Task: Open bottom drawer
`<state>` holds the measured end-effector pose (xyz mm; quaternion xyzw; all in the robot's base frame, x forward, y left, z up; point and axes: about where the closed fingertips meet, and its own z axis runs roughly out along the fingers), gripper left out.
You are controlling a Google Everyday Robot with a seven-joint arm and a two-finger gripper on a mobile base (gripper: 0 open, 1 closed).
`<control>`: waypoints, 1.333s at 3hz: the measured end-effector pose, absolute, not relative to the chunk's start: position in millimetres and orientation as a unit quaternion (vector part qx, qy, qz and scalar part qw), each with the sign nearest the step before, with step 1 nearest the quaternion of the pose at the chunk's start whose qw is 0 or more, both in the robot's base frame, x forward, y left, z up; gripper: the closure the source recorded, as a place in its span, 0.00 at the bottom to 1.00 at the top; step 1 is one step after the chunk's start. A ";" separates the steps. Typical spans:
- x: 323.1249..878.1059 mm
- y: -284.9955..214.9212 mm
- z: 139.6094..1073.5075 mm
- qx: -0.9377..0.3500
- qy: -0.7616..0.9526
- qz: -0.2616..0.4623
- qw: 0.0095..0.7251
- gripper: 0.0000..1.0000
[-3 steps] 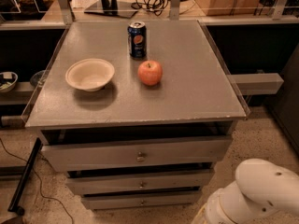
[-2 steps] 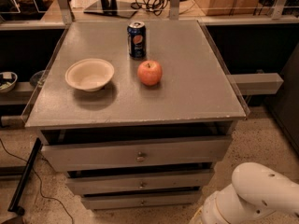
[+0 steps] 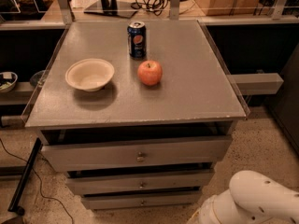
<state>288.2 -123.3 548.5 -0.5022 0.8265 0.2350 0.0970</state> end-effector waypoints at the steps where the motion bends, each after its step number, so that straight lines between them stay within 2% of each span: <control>1: 312.1 -121.3 494.8 -0.460 0.841 0.249 0.140 1.00; 2: 306.3 -120.3 486.8 -0.459 0.843 0.248 0.129 1.00; 4: 295.5 -99.4 419.5 -0.422 0.849 0.300 0.107 1.00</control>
Offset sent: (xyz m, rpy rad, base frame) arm 0.0376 -0.0007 -0.0774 0.1001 -0.0362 -0.1449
